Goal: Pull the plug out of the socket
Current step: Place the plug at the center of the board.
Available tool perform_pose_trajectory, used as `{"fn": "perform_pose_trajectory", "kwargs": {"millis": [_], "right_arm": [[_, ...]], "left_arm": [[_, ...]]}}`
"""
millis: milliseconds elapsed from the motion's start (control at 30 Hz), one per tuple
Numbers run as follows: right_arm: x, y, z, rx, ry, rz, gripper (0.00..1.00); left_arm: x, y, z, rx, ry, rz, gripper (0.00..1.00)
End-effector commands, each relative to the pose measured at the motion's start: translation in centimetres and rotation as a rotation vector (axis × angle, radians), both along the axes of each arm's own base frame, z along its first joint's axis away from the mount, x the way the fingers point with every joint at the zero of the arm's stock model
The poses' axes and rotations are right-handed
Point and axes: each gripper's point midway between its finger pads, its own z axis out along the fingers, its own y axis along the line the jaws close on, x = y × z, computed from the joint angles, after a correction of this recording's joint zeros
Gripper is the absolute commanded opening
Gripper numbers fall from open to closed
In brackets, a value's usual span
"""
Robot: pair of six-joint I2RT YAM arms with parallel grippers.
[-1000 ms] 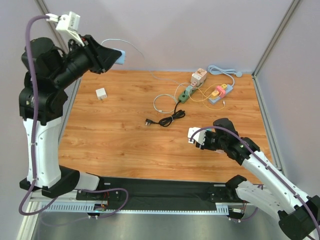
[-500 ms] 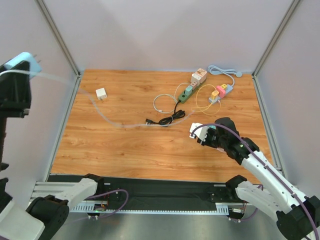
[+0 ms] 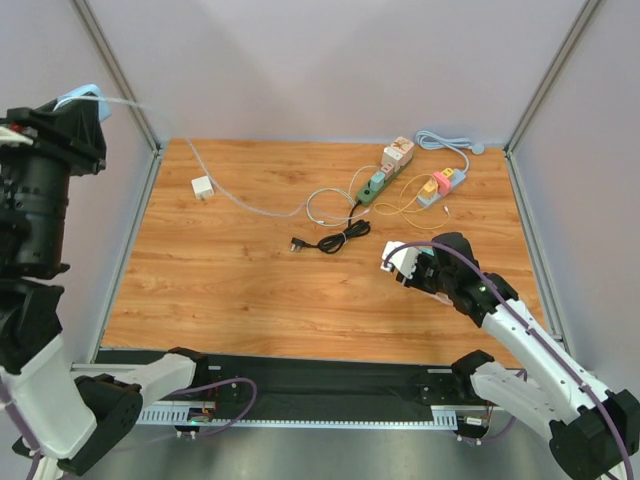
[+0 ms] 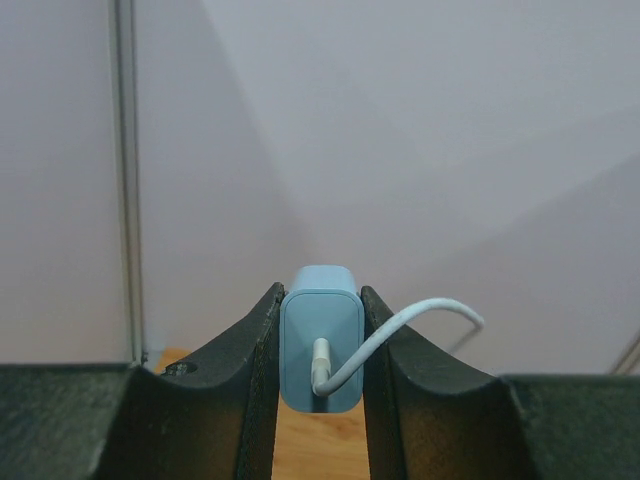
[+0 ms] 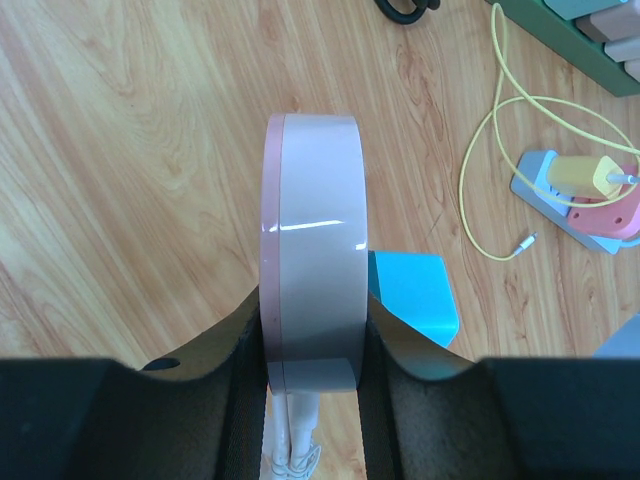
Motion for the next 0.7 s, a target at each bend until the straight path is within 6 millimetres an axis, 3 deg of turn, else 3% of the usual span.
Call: {"fn": "perform_pose_trajectory", "kwargs": {"millis": [0,167,267,400,433,567,667], "right_arm": [[2.1,-0.3,1.8,0.028,-0.096,-0.06,0.0],[2.6,-0.8,1.7,0.018,-0.111,-0.092,0.0],[2.9,-1.0,1.6,0.013,-0.113,-0.106,0.0],[3.0,-1.1,1.6,0.018,-0.106,-0.113,0.0],[3.0,-1.0,1.6,0.022,-0.106,-0.113,0.0],[2.9,-1.4,1.5,0.026,-0.098,-0.122,0.0],[2.7,-1.4,1.5,0.031,-0.097,-0.123,0.0]], "left_arm": [[-1.2,1.8,1.6,-0.004,-0.052,0.085,0.0],[-6.9,4.8,4.5,-0.055,-0.192,0.155,0.0],[-7.2,6.0,3.5,-0.047,-0.168,0.196,0.0],[-2.7,4.3,-0.2,0.035,-0.017,0.189,0.0],[-0.3,3.2,-1.6,0.07,0.041,0.187,0.0],[4.0,1.5,-2.9,0.13,0.121,0.198,0.0],[6.4,1.0,-2.1,0.15,0.113,0.231,0.0]]}}
